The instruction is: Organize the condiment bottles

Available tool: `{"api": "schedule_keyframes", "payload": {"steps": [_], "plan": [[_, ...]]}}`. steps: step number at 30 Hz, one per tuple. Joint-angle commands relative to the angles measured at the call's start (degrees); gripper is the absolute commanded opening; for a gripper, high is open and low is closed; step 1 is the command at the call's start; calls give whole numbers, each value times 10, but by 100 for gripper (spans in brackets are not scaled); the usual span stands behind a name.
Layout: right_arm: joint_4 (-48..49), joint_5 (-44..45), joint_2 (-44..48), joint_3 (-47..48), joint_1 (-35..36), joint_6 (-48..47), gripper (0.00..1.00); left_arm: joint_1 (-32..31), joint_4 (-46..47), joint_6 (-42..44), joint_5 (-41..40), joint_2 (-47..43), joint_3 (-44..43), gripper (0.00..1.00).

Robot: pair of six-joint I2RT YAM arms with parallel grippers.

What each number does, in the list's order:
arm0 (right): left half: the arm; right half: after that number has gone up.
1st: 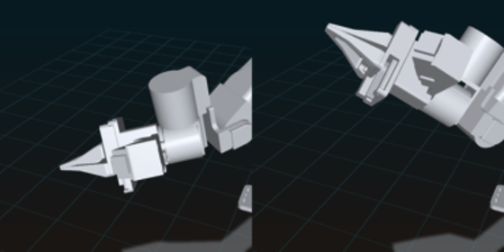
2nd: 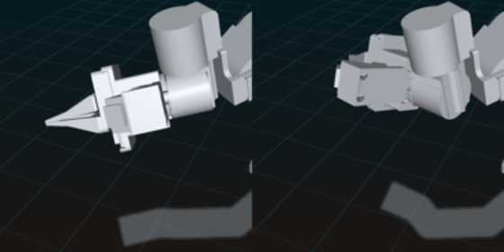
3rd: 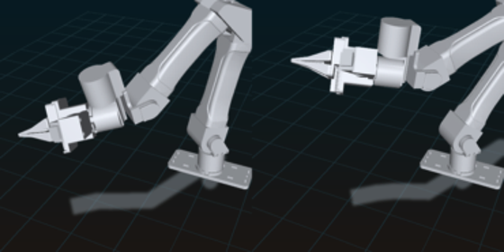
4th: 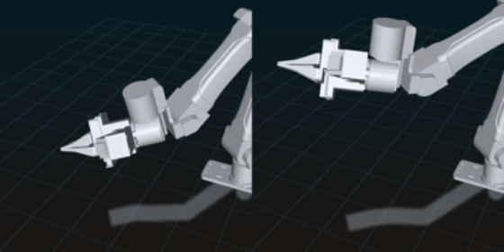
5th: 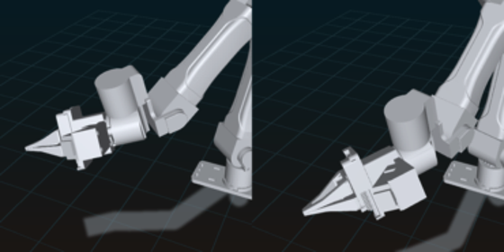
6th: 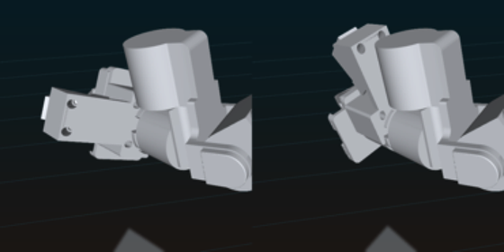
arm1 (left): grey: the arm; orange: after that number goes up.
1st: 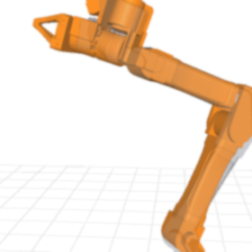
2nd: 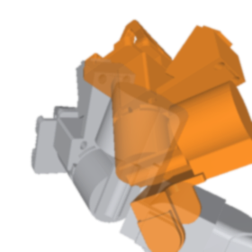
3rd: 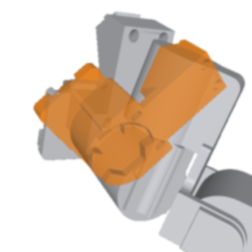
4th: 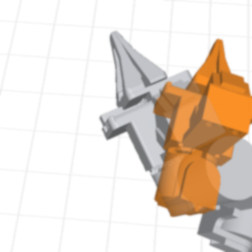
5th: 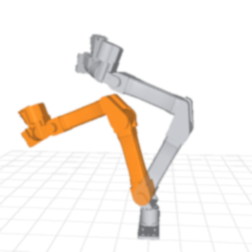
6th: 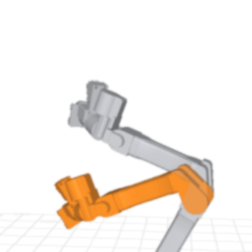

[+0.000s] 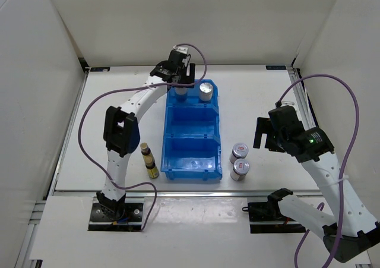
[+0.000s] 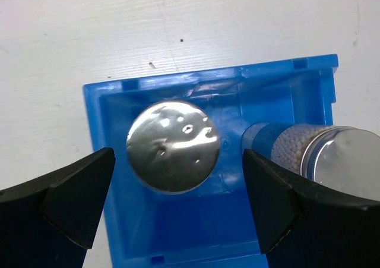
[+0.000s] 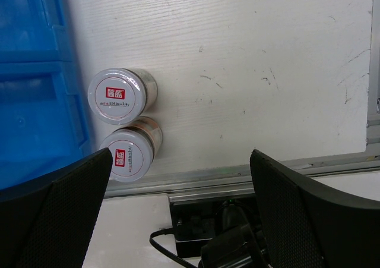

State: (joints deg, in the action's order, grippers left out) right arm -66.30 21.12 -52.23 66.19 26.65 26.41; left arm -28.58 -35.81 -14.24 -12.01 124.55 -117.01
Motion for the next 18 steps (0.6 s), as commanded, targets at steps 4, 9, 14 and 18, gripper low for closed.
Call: {"api": "schedule_keyframes", "payload": {"steps": [4, 9, 14, 18], "plan": [[1, 15, 5, 1, 2, 5, 100, 5, 7, -11, -96, -176, 4, 100], [1, 15, 10, -4, 2, 5, 100, 5, -7, -5, -111, -374, 163, 100], [1, 9, 3, -5, 2, 5, 100, 5, -38, -74, -92, -561, 363, 100], [1, 4, -18, -5, 2, 0, 100, 5, -149, -113, -73, -624, 403, 100]]}}
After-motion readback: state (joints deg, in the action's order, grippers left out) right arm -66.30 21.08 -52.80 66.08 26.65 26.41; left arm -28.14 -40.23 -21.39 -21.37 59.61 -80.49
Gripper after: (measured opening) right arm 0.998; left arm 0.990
